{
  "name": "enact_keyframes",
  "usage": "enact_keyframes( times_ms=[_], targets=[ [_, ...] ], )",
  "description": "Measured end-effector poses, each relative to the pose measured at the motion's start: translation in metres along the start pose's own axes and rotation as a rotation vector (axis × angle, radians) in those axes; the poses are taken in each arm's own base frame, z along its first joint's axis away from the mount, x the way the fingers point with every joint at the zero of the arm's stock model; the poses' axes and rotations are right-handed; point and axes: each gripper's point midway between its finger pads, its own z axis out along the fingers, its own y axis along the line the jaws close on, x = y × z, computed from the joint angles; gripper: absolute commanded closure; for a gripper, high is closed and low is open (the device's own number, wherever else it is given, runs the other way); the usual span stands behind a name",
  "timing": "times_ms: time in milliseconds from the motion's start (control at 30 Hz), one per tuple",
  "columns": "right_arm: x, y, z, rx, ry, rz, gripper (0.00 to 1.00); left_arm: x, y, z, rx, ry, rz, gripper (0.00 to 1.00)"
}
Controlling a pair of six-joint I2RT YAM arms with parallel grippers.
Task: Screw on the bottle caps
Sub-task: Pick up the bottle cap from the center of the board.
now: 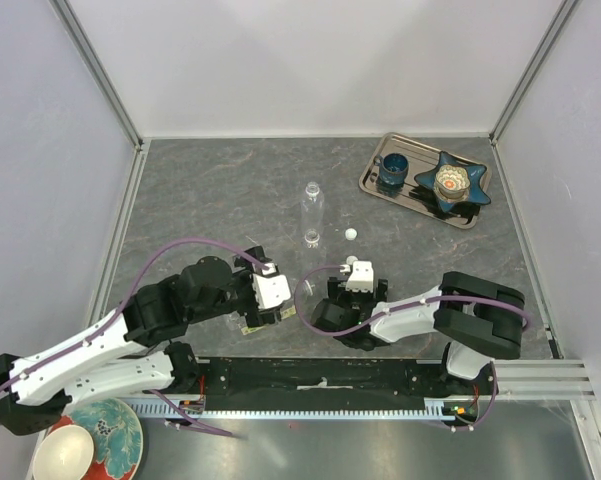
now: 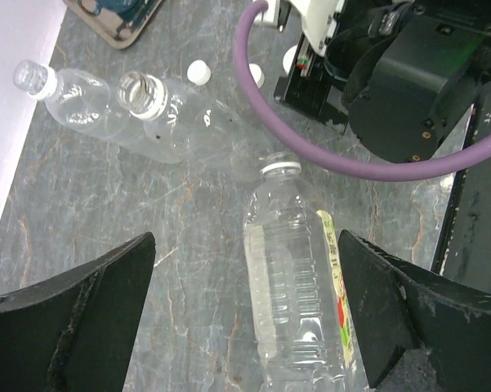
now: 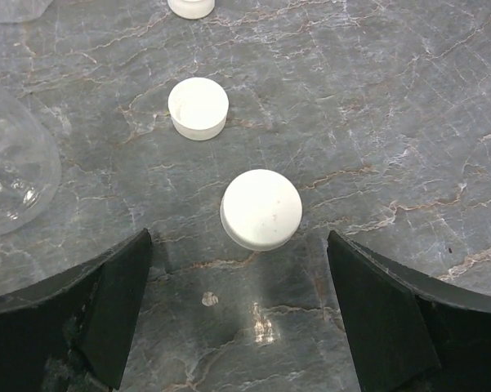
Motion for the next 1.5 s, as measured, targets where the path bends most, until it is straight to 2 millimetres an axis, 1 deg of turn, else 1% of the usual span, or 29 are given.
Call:
enact_keyframes(
  times_ms=[167, 267, 400, 467, 633, 767, 800, 867, 967, 1033, 1067, 1100, 1133, 1167, 1233, 1267, 1300, 1500],
  targets=[
    [0.003, -0.003, 0.003, 0.01, -0.021, 0.065, 0.06, 0.019, 0.002, 0.006, -0.023, 0.061, -0.007, 0.01],
    [0.006, -0.009, 0.006, 0.008, -0.035, 0.136, 0.1, 0.029, 0.005, 0.009, -0.032, 0.097, -0.019, 0.01],
    [0.008, -0.028, 0.013, 0.04, -0.071, 0.156, 0.15, 0.041, 0.01, 0.016, -0.043, 0.148, -0.045, 0.01],
    [0.007, -0.03, 0.015, 0.044, -0.082, 0.159, 0.17, 0.045, 0.011, 0.019, -0.043, 0.166, -0.05, 0.01],
    [0.007, -0.031, 0.015, 0.036, -0.091, 0.156, 0.27, 0.047, 0.014, 0.021, -0.055, 0.168, -0.058, 0.01],
    [0.008, -0.034, 0.016, 0.035, -0.099, 0.157, 0.36, 0.061, 0.013, 0.027, -0.051, 0.212, -0.074, 0.01],
    [0.008, -0.035, 0.016, 0.035, -0.102, 0.161, 0.41, 0.068, 0.011, 0.029, -0.045, 0.234, -0.081, 0.01],
    [0.009, -0.037, 0.015, 0.032, -0.103, 0.166, 0.44, 0.079, 0.007, 0.033, -0.029, 0.274, -0.09, 0.01],
    [0.009, -0.041, 0.014, 0.027, -0.104, 0.179, 0.57, 0.093, -0.006, 0.037, 0.037, 0.327, -0.102, 0.01],
    [0.01, -0.042, 0.013, 0.02, -0.102, 0.186, 0.61, 0.099, -0.015, 0.038, 0.084, 0.355, -0.109, 0.01],
    [0.01, -0.041, 0.011, 0.014, -0.099, 0.187, 0.66, 0.103, -0.02, 0.038, 0.111, 0.374, -0.113, 0.01],
    [0.01, -0.04, 0.01, 0.005, -0.096, 0.189, 0.68, 0.106, -0.026, 0.037, 0.141, 0.388, -0.119, 0.01],
    [0.01, -0.038, 0.008, -0.007, -0.089, 0.189, 0.71, 0.107, -0.032, 0.036, 0.171, 0.399, -0.125, 0.01],
    [0.011, -0.036, 0.006, -0.018, -0.084, 0.19, 0.77, 0.108, -0.036, 0.034, 0.194, 0.408, -0.131, 0.01],
    [0.011, -0.032, 0.003, -0.044, -0.067, 0.195, 0.86, 0.106, -0.042, 0.03, 0.232, 0.411, -0.14, 0.01],
    [0.011, -0.029, 0.001, -0.057, -0.06, 0.195, 0.94, 0.104, -0.043, 0.028, 0.245, 0.414, -0.144, 0.01],
    [0.011, -0.028, 0.0, -0.065, -0.052, 0.198, 0.99, 0.103, -0.044, 0.026, 0.253, 0.415, -0.146, 0.01],
    [0.012, -0.025, -0.004, -0.091, -0.027, 0.199, 1.0, 0.105, -0.047, 0.02, 0.268, 0.444, -0.167, 0.01]
  ],
)
